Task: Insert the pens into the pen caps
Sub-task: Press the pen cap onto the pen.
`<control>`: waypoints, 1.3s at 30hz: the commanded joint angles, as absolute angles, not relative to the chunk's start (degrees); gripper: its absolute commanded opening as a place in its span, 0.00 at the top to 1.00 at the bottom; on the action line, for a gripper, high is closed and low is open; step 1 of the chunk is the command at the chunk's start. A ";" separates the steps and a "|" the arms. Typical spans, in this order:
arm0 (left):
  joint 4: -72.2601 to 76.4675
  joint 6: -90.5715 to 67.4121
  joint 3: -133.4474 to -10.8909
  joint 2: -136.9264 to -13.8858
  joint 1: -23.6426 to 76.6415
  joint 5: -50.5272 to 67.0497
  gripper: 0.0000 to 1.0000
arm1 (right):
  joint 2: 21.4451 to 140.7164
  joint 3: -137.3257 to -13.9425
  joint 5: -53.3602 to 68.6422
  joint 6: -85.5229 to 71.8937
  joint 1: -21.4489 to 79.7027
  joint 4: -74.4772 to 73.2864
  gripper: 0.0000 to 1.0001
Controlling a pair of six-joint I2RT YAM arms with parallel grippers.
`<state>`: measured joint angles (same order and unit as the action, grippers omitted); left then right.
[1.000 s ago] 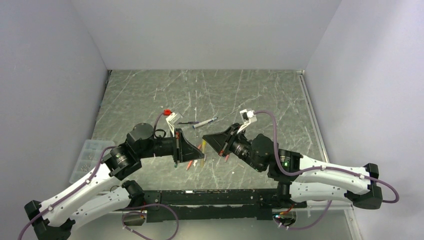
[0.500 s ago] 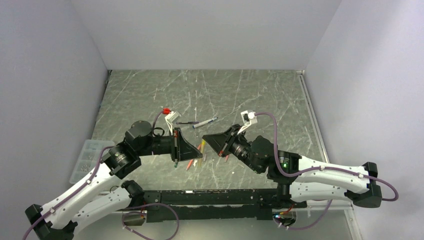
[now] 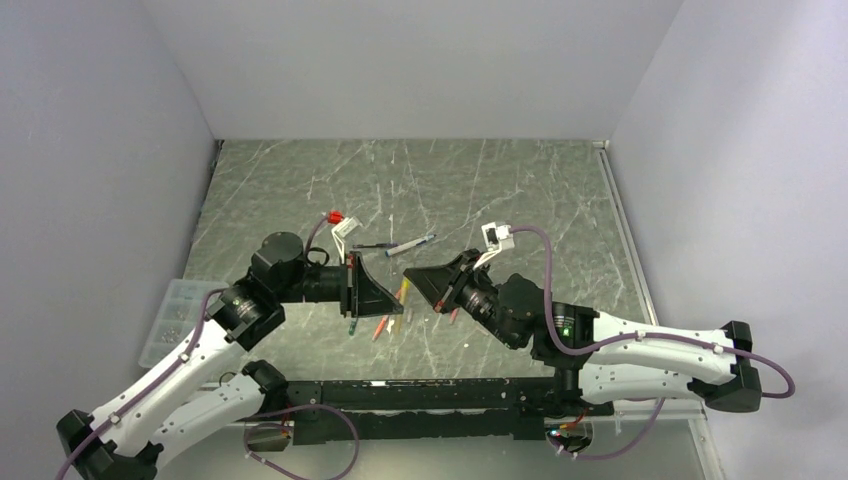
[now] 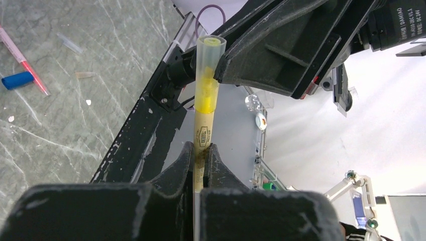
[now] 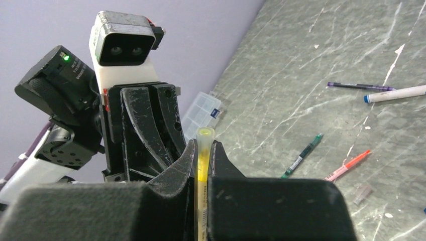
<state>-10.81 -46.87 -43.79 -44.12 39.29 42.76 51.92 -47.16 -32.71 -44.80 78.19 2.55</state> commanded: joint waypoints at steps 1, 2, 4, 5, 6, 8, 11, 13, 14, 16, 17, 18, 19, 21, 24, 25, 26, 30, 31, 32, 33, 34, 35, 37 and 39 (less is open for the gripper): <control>6.00 -48.63 -49.90 -44.64 34.22 32.52 1.00 | 53.76 -43.69 -18.58 -45.83 83.47 -6.77 1.00; 5.79 -48.53 -50.06 -44.59 33.74 32.78 1.00 | 53.71 -43.48 -18.41 -46.02 83.49 -6.65 1.00; 5.71 -48.52 -50.46 -44.67 32.70 33.59 1.00 | 53.70 -43.06 -18.06 -46.22 83.50 -6.60 1.00; 5.70 -48.58 -50.71 -44.83 32.22 34.07 1.00 | 53.70 -42.80 -17.95 -46.35 83.47 -6.52 1.00; 5.78 -48.67 -50.98 -44.92 31.85 34.58 1.00 | 53.72 -42.66 -17.87 -46.47 83.48 -6.38 1.00; 5.82 -48.69 -51.50 -45.29 31.36 35.24 1.00 | 53.77 -42.54 -17.80 -46.34 83.50 -6.42 1.00; 5.30 -48.18 -52.13 -45.53 31.13 35.78 1.00 | 53.95 -42.73 -17.86 -46.14 83.52 -6.58 1.00; 4.91 -47.55 -52.52 -45.65 30.94 36.97 1.00 | 53.69 -42.72 -18.37 -46.16 83.54 -7.01 1.00; 4.91 -47.36 -52.81 -45.82 30.87 37.98 1.00 | 53.38 -42.86 -18.79 -46.14 83.55 -7.46 1.00; 5.61 -47.27 -52.98 -46.24 30.83 40.95 1.00 | 52.57 -43.18 -19.79 -46.04 83.58 -8.34 1.00; 6.10 -47.26 -53.00 -46.54 30.85 42.42 1.00 | 52.10 -43.36 -20.48 -45.83 83.56 -8.68 1.00; 6.54 -47.37 -52.91 -46.77 30.85 44.40 1.00 | 51.70 -43.72 -21.04 -45.69 83.50 -9.28 1.00; 6.78 -47.33 -52.84 -47.02 30.84 45.75 1.00 | 51.35 -44.18 -21.35 -45.33 83.45 -9.82 1.00; 6.54 -46.75 -52.60 -47.27 30.83 48.16 1.00 | 50.81 -45.50 -22.22 -44.69 83.49 -11.68 1.00; 4.01 -44.56 -53.01 -47.30 30.84 50.53 1.00 | 50.41 -47.22 -22.65 -43.64 83.50 -13.23 1.00; 2.92 -43.77 -53.24 -47.10 30.83 50.92 1.00 | 50.37 -47.62 -22.67 -43.14 83.50 -13.57 1.00; 1.78 -42.84 -53.46 -46.86 30.85 50.90 1.00 | 50.36 -47.97 -22.65 -42.86 83.50 -13.95 1.00; 0.09 -40.46 -54.20 -46.16 30.85 51.97 1.00 | 50.45 -48.34 -22.04 -41.92 83.41 -13.86 1.00; -0.66 -40.13 -54.23 -46.02 30.85 52.51 1.00 | 50.45 -48.34 -21.76 -41.74 83.35 -13.66 1.00; -1.58 -39.64 -54.28 -45.91 30.85 52.72 1.00 | 50.52 -48.46 -21.55 -41.56 83.39 -13.53 1.00; -1.97 -39.25 -54.27 -45.82 30.85 53.11 1.00 | 50.60 -48.57 -21.27 -41.37 83.41 -13.37 1.00; -2.22 -38.99 -54.22 -45.75 30.84 53.36 1.00 | 50.76 -48.81 -20.90 -41.13 83.40 -13.36 1.00; -2.45 -38.72 -54.23 -45.73 30.85 53.61 1.00 | 50.99 -49.05 -20.53 -40.87 83.41 -13.36 1.00; -2.24 -38.58 -54.07 -45.70 30.81 54.76 1.00 | 51.35 -49.58 -19.57 -40.21 83.36 -13.36 1.00; -2.00 -38.27 -54.12 -45.85 30.84 55.92 1.00 | 51.86 -50.18 -18.60 -39.60 83.36 -13.44 1.00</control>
